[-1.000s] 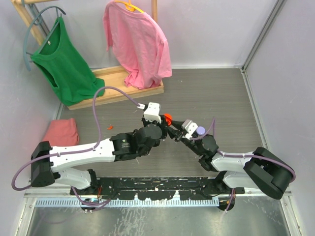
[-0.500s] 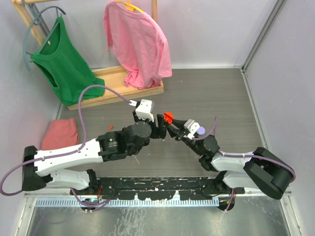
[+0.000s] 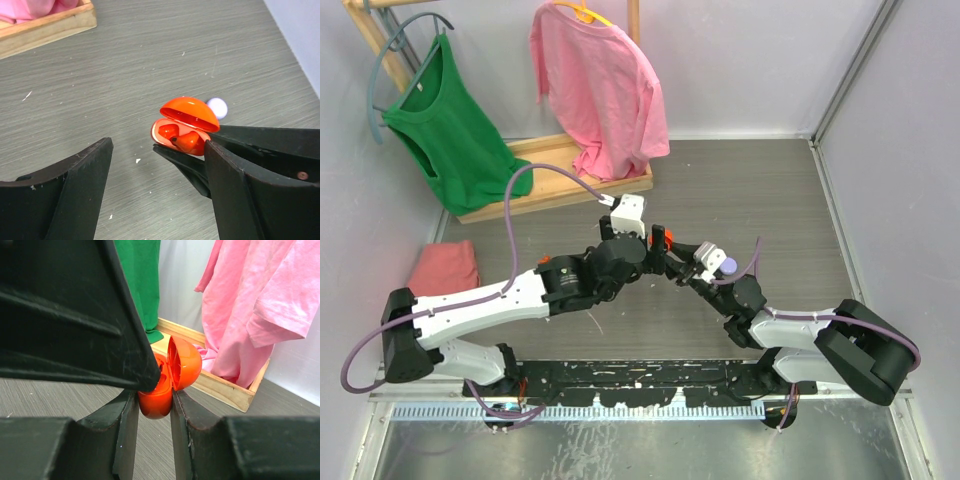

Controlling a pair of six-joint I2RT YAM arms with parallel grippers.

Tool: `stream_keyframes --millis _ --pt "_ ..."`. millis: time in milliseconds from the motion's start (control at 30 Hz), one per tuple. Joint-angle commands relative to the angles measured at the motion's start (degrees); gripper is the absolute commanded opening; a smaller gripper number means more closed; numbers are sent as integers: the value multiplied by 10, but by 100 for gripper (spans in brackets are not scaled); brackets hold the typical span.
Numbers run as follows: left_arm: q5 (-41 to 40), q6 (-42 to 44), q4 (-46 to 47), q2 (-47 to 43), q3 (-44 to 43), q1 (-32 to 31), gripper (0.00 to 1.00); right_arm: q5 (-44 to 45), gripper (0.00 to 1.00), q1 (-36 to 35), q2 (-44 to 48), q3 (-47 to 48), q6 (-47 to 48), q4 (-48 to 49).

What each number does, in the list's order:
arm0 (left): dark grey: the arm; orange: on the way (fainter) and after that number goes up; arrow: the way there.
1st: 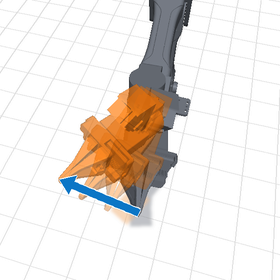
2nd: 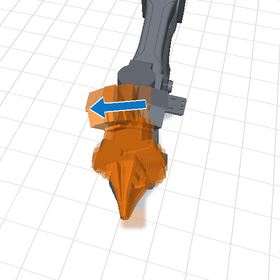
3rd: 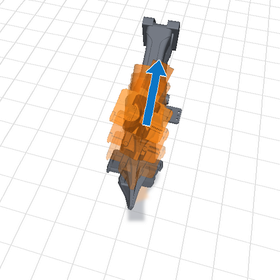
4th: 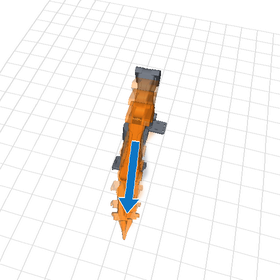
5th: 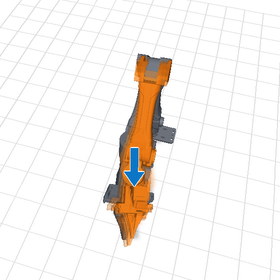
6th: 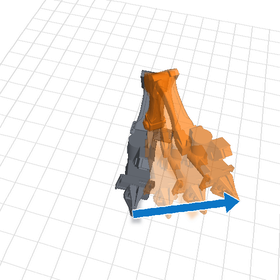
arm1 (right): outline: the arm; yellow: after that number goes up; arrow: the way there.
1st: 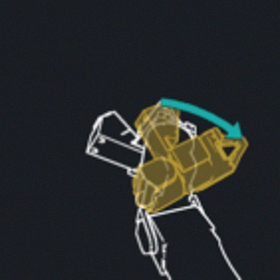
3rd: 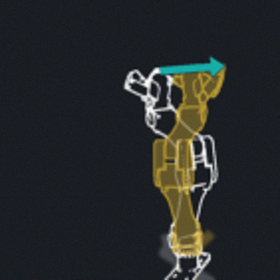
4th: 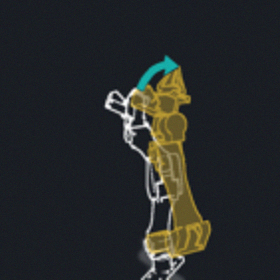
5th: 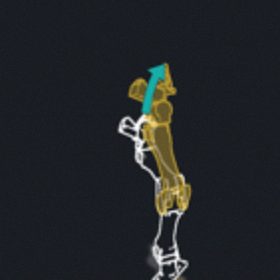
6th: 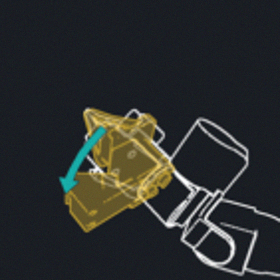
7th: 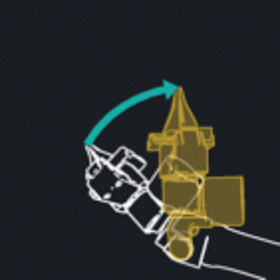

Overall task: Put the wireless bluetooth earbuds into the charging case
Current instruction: Place the earbud in the charging case.

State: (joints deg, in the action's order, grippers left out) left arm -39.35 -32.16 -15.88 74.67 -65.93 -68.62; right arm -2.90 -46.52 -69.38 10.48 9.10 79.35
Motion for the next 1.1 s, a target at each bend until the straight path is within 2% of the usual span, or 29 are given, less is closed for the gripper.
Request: stream_keyframes --millis 0,1067 --pt "-4 -2 0 2 -20 10 76 11 1 -1 5 5 0 48" --pt "1 -20 -32 -65 29 32 75 23 1 -1 12 1 1 50"
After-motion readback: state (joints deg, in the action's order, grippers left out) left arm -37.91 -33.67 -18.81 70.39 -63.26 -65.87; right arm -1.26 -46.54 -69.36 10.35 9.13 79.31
